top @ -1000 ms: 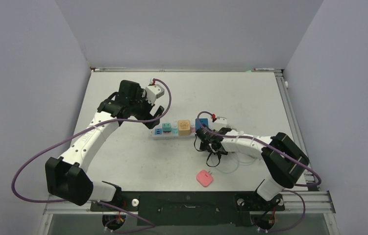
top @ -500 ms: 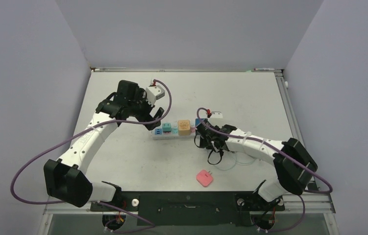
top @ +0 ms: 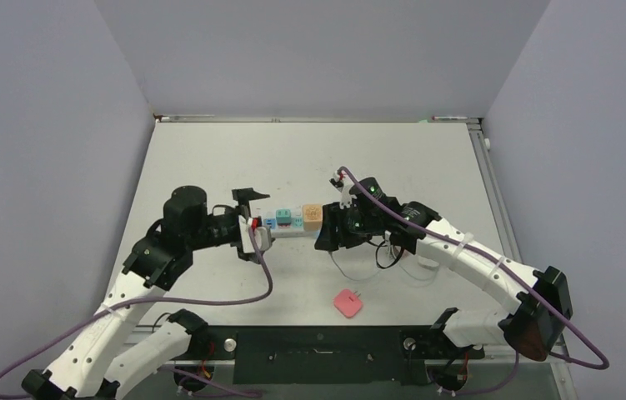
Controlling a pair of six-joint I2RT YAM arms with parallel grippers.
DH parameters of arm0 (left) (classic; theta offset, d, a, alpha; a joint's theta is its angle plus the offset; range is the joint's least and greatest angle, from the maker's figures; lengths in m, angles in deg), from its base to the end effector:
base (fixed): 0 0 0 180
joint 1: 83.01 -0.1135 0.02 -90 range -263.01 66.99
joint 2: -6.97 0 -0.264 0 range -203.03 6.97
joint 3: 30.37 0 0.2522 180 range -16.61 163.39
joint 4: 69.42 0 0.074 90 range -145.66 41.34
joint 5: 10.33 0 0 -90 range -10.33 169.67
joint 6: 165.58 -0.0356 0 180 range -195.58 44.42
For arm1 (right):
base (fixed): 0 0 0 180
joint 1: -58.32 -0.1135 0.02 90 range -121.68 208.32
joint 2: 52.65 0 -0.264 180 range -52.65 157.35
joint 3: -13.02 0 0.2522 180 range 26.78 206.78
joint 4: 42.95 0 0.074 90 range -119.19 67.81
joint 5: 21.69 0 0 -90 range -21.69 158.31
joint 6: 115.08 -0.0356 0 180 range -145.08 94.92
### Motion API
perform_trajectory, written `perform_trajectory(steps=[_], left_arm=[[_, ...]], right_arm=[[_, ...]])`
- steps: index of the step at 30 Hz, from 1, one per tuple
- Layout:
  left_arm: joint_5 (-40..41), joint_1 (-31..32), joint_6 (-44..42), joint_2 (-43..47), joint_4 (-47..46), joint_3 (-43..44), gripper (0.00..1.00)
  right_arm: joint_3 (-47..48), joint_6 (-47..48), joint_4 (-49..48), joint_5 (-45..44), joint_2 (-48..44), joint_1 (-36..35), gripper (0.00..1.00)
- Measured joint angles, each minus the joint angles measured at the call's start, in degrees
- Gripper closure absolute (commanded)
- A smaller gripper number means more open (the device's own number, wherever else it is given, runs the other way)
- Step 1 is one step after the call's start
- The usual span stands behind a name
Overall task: Insert the plug
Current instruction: Pick up the plug from the center of the board.
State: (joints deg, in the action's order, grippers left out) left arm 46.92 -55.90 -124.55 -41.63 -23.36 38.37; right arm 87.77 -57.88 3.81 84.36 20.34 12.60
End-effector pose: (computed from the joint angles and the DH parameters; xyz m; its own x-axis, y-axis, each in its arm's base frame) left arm 0.1476 -0.0972 0.3529 0.3604 0.5282 -0.7688 0.8294 0.1956 0.5233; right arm 0.1824 0.2012 0.2972 -0.8616 -0.1379 -0.4885 -0.4256 0.7206 0.5474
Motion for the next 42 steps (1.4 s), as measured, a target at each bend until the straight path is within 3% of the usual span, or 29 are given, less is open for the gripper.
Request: perform_trajectory(steps=[5,11,18,24,27,30,32,35,38,42], left_arm=[[-1.0,7.7,-8.2,2.4,-5.1,-4.2,0.04],[-1.0,13.0,-15.4,2.4,-5.5,-7.4,0.01],[-1.0,17.4,-16.1,2.2,-6.8,-9.5,0.17],[-0.7,20.8,-15.6,0.0,-10.3,-10.5,0.48],[0.0,21.4,-15.8,-1.5,-11.0,-10.5,0.53],[1.0,21.5,-15.7,-2.3,-11.4,-10.5,0.67],[1.4,21.5,-15.3,-2.3,-12.0,-10.7,0.79],[2.4,21.6,-14.4,-2.3,-13.6,-11.5,1.00],[4.4,21.6,-11.6,-2.5,-17.4,-12.7,1.00],[8.2,21.6,-6.2,-2.9,-23.4,-14.9,1.00]], right_arm=[[1.5,2.5,0.0,11.5,2.0,0.0,0.64],[2.9,4.1,-0.6,18.7,3.1,0.0,0.64],[2.9,4.2,-3.4,24.5,3.3,0.0,0.65],[3.1,4.1,-4.7,27.5,4.4,0.0,0.64],[3.3,4.0,-5.0,28.5,4.7,0.0,0.64],[3.3,3.9,-6.2,29.7,4.7,0.4,0.62],[3.3,3.9,-6.6,30.4,4.7,0.9,0.54],[3.3,3.6,-6.5,31.3,4.7,2.0,0.25],[3.3,3.5,-6.7,31.1,4.7,3.8,0.06],[3.3,3.7,-6.0,28.1,3.6,7.9,0.01]])
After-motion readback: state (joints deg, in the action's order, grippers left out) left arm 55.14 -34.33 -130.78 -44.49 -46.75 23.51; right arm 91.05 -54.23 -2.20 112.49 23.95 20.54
